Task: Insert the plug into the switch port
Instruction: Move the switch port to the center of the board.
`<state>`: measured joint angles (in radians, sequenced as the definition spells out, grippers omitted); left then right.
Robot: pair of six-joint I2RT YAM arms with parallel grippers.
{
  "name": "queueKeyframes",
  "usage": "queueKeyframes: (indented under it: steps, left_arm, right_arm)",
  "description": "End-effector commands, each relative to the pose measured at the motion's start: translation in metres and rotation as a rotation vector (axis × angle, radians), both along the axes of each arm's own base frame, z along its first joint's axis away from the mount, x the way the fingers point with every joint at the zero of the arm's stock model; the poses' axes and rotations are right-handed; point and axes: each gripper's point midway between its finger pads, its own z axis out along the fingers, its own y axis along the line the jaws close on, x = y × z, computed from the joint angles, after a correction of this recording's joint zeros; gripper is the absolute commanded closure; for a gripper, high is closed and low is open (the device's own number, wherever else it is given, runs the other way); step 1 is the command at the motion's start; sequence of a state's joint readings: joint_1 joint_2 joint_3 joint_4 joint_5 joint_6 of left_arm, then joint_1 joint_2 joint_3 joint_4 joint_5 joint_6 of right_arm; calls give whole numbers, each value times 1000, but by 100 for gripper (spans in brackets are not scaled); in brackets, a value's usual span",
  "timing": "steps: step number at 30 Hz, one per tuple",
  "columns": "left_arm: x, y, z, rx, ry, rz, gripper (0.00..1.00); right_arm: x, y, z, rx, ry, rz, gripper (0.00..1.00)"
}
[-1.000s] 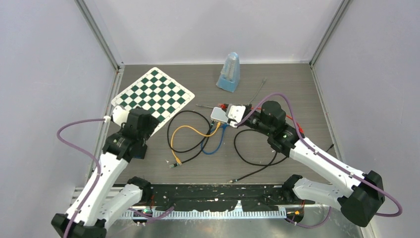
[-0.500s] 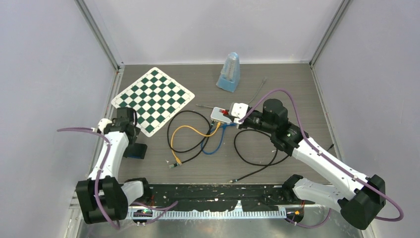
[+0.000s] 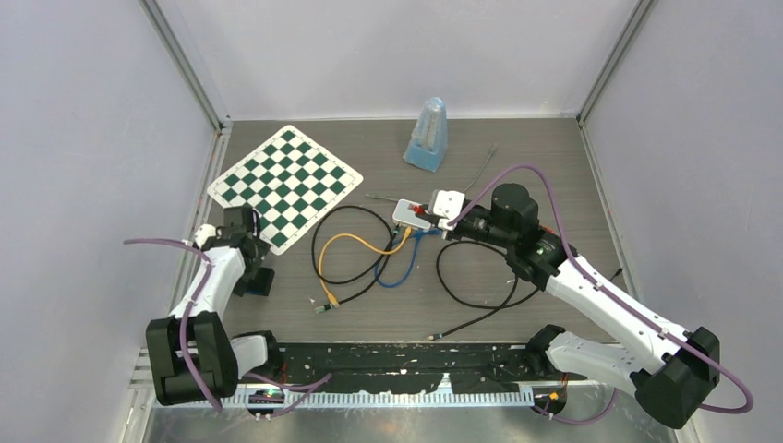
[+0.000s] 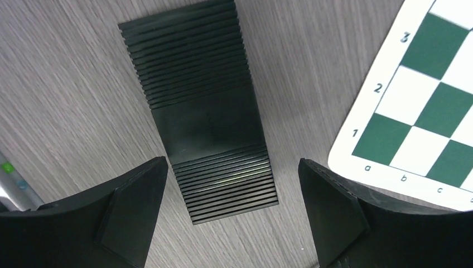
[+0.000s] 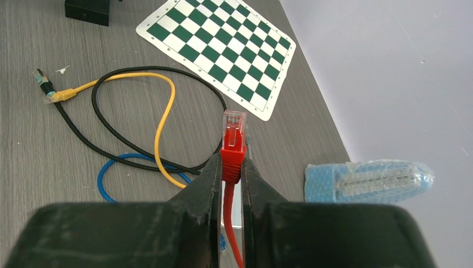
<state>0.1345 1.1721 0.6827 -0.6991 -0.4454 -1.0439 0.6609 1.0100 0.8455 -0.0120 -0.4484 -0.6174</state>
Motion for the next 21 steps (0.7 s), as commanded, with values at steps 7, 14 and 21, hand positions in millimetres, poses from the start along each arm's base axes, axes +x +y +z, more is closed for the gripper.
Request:
queueKeyframes:
  steps: [7,14,21]
  left_arm:
    - [20,-25,-19,-105,-112,-78,13]
    - [56,-66,-1,-193,-318,-272,18]
    - [41,-44,26,-74,-298,-236,14]
  right_arm:
    - [-8,-3,31,58,-70,14,95]
    - [-6,-2,31,56,-68,11,95]
    - [-5,-1,28,52,-62,14,95]
